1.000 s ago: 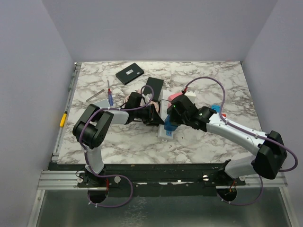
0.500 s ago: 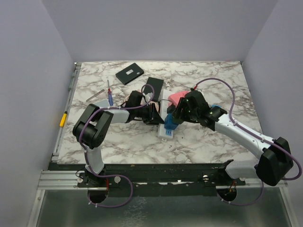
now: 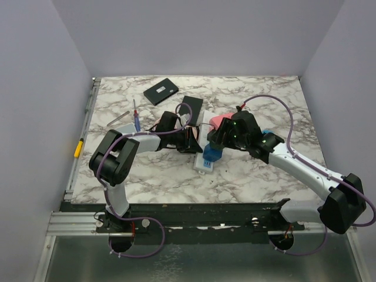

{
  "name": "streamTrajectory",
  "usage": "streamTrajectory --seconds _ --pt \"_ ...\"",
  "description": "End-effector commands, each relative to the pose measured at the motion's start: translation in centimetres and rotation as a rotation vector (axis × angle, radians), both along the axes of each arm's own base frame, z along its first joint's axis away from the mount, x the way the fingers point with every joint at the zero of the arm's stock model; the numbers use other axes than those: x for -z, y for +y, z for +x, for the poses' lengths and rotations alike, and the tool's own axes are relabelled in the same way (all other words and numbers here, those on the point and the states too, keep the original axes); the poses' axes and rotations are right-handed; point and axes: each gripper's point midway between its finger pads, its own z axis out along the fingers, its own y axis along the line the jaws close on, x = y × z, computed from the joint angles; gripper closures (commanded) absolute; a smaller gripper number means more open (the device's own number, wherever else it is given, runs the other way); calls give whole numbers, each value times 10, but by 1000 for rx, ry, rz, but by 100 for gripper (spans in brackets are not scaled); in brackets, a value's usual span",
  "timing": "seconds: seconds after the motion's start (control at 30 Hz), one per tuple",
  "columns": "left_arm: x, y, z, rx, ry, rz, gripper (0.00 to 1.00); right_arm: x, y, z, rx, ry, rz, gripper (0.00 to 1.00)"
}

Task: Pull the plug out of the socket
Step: Remove the plug from the socket, then place the plug at the center of the board.

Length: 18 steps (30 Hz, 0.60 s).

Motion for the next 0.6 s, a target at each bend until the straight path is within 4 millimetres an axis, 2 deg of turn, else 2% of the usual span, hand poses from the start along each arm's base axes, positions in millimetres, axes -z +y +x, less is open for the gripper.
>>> streamTrajectory --seconds 0.0,0.13,0.3,0.4,0.57 --pt "5 8 8 -10 -62 70 100 -18 6 6 -23 -62 31 100" --pt "5 9 8 -12 -68 73 100 -20 7 2 -39 -70 52 100" --pt "8 9 8 -13 -63 84 100 -38 2 3 -27 -126 58 100" --pt "11 10 8 -15 -55 90 100 -48 -9 6 19 -151 30 100" --pt "12 12 9 -16 -57 108 98 -58 -43 9 119 -171 -101 100"
